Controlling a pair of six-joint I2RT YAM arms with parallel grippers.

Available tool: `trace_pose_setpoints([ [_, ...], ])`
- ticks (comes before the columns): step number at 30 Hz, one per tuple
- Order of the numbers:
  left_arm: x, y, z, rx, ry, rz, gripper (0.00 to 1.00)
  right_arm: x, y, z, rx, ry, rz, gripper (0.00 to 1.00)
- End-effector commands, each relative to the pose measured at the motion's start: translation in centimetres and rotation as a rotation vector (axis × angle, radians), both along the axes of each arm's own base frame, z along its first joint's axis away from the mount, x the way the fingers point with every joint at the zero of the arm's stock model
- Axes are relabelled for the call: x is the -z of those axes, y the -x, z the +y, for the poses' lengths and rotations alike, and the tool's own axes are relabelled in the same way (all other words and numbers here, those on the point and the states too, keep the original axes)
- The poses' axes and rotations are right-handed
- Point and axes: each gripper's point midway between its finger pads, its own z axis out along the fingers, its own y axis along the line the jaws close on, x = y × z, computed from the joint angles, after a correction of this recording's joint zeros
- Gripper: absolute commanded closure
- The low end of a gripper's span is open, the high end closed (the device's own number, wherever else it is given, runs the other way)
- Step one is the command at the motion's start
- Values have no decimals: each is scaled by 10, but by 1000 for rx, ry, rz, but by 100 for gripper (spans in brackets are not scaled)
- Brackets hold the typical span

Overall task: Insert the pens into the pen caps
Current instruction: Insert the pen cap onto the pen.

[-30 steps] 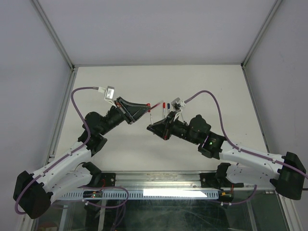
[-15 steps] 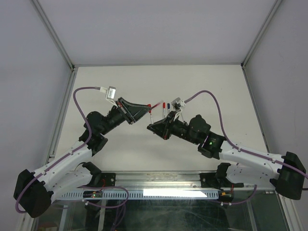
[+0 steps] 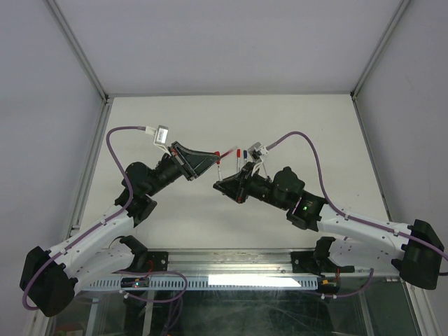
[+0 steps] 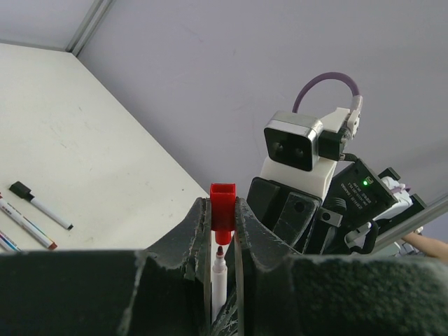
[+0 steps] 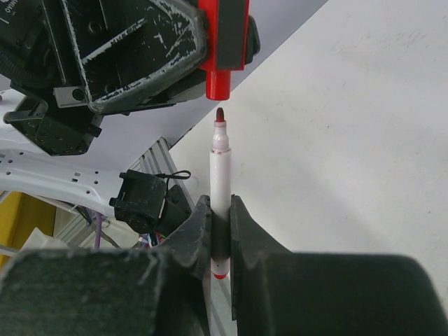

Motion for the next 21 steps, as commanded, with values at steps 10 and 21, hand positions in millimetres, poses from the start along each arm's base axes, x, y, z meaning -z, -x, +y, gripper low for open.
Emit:
trace_pose_setpoints([
  [10, -15, 7, 2, 22, 43, -56, 100, -45, -2, -2, 23, -108, -71, 100],
  [21, -11, 6, -1, 35, 29, -55, 100, -46, -4, -3, 32, -111, -72, 100],
])
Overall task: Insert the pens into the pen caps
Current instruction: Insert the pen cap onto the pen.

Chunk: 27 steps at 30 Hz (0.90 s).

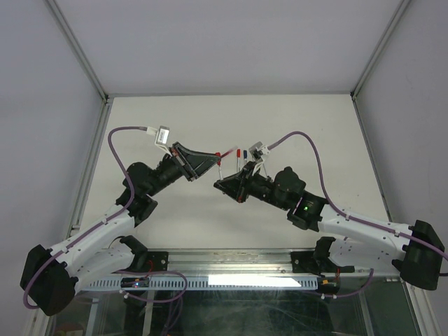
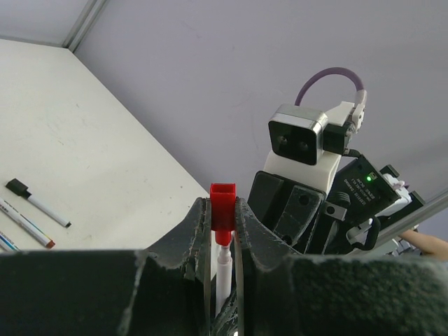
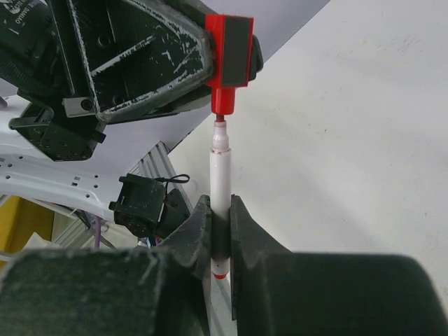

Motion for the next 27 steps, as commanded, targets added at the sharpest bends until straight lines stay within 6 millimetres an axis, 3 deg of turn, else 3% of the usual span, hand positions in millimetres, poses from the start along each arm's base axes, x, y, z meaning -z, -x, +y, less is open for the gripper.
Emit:
trace_pose_setpoints([
  [1, -13, 6, -1, 29, 23, -59, 100, -43, -2, -1, 20, -104, -68, 100],
  [27, -4, 12, -6, 82, 25, -37, 100, -49, -18, -10, 122, -100, -78, 100],
])
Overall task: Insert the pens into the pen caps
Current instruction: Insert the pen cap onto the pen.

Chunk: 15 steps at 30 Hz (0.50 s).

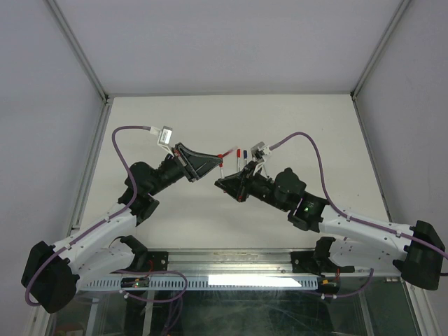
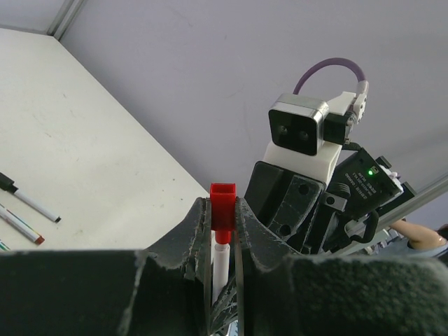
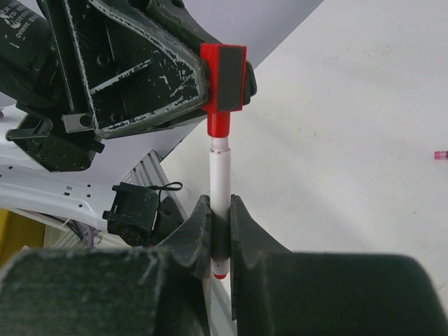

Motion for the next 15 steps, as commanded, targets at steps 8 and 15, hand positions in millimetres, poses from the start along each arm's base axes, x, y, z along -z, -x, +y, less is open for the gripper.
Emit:
trace_pose_setpoints([
  [8, -10, 9, 0, 40, 35, -36, 100, -57, -19, -6, 100, -87, -135, 100],
  [15, -11, 10, 0, 48, 37, -38, 100, -56, -24, 0, 101, -59, -163, 100],
])
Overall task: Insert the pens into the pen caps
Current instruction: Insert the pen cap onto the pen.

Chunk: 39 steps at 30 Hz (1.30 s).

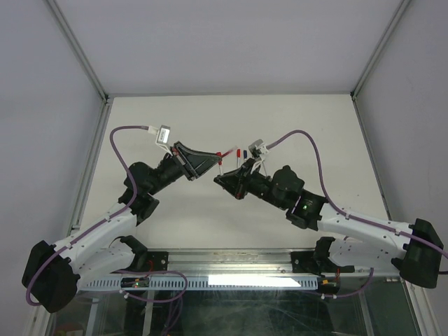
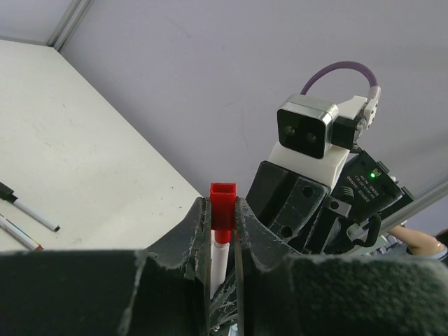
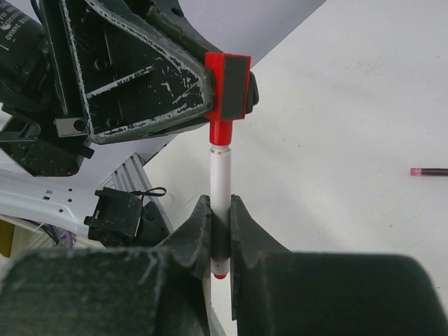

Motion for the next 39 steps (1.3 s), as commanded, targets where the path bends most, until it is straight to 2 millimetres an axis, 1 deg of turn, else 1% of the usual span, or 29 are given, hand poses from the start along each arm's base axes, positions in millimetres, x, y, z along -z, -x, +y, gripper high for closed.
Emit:
trace_pose_setpoints([
  [1, -6, 11, -1, 51, 12, -34, 100, -51, -17, -2, 77, -94, -105, 100],
  [8, -5, 12, -2, 62, -2, -41, 100, -55, -26, -12, 140, -58, -129, 100],
  [15, -2, 12, -4, 65, -26, -46, 100, -69, -30, -24, 187, -51, -166, 100],
  [20, -3, 14, -6, 87, -26, -52, 100, -71, -31, -22, 184, -47, -173, 100],
  [23, -6, 14, -6, 85, -21, -58, 93, -68, -29, -20, 168, -47, -167, 100],
  [27, -8, 13, -5, 78, -15, -59, 78, -65, -27, -21, 162, -54, -156, 100],
  [33, -8, 12, -5, 73, -11, -60, 53, -59, -25, -23, 162, -54, -139, 100],
  [39, -13, 10, -2, 48, -3, -73, 42, -51, -20, -25, 142, -55, -116, 100],
])
